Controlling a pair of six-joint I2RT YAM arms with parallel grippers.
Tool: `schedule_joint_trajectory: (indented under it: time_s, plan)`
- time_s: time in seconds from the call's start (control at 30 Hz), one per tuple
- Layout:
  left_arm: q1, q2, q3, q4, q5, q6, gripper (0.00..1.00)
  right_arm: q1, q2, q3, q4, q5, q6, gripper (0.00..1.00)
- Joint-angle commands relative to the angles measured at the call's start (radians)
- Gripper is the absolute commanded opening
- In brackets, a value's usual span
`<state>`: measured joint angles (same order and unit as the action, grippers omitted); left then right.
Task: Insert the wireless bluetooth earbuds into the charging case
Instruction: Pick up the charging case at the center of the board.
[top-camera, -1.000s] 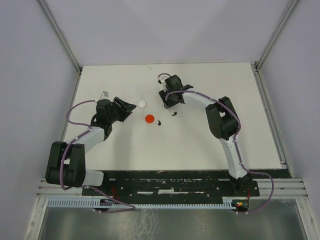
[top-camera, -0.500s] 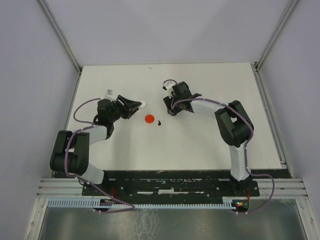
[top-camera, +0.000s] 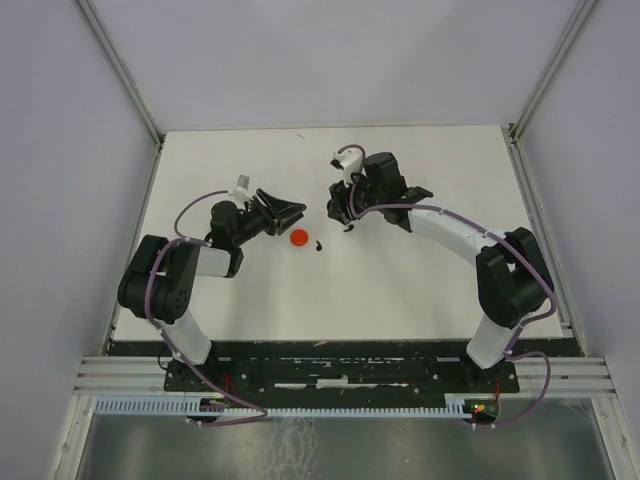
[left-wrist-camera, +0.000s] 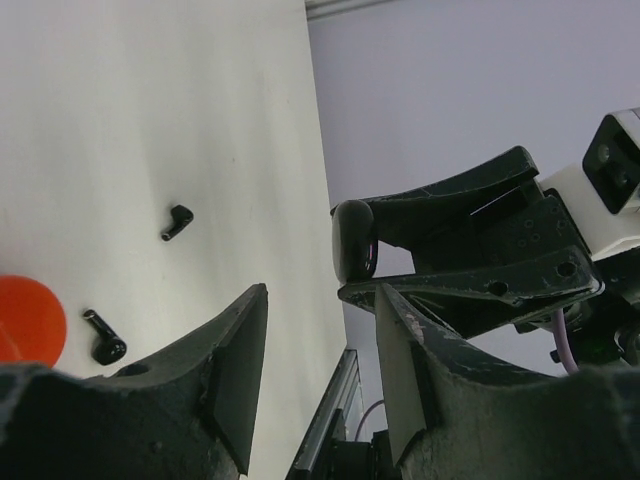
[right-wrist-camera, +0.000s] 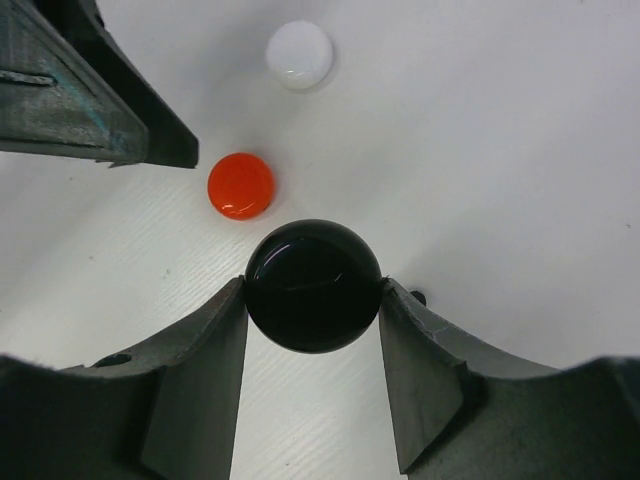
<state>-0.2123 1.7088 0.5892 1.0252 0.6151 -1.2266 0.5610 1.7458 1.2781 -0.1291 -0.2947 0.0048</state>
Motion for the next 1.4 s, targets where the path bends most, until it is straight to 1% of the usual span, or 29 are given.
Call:
schedule_joint_trajectory:
  time_s: [0.0, 0.37, 0.77, 0.93, 1.1, 1.37]
  plan:
    - [-0.038, 0.016, 0.061, 0.087, 0.027, -0.030, 0.53, 0.000, -0.057, -0.010, -0.022, -0.068, -0.020, 0.32]
    - [-0.125, 0.041, 0.125, 0.012, -0.009, 0.006, 0.53, 0.027, -0.070, -0.017, -0.064, -0.083, -0.047, 0.32]
    - [-0.141, 0.057, 0.133, -0.031, -0.011, 0.030, 0.53, 0.047, -0.082, -0.008, -0.081, -0.083, -0.057, 0.32]
    - [-0.146, 0.053, 0.134, -0.031, -0.006, 0.033, 0.52, 0.050, -0.078, -0.003, -0.083, -0.079, -0.060, 0.31]
    - [-0.150, 0.051, 0.132, -0.017, 0.011, 0.028, 0.49, 0.052, -0.072, 0.002, -0.083, -0.077, -0.063, 0.31]
    - [-0.152, 0.060, 0.126, 0.033, 0.077, 0.013, 0.48, 0.052, -0.071, 0.010, -0.086, -0.072, -0.067, 0.31]
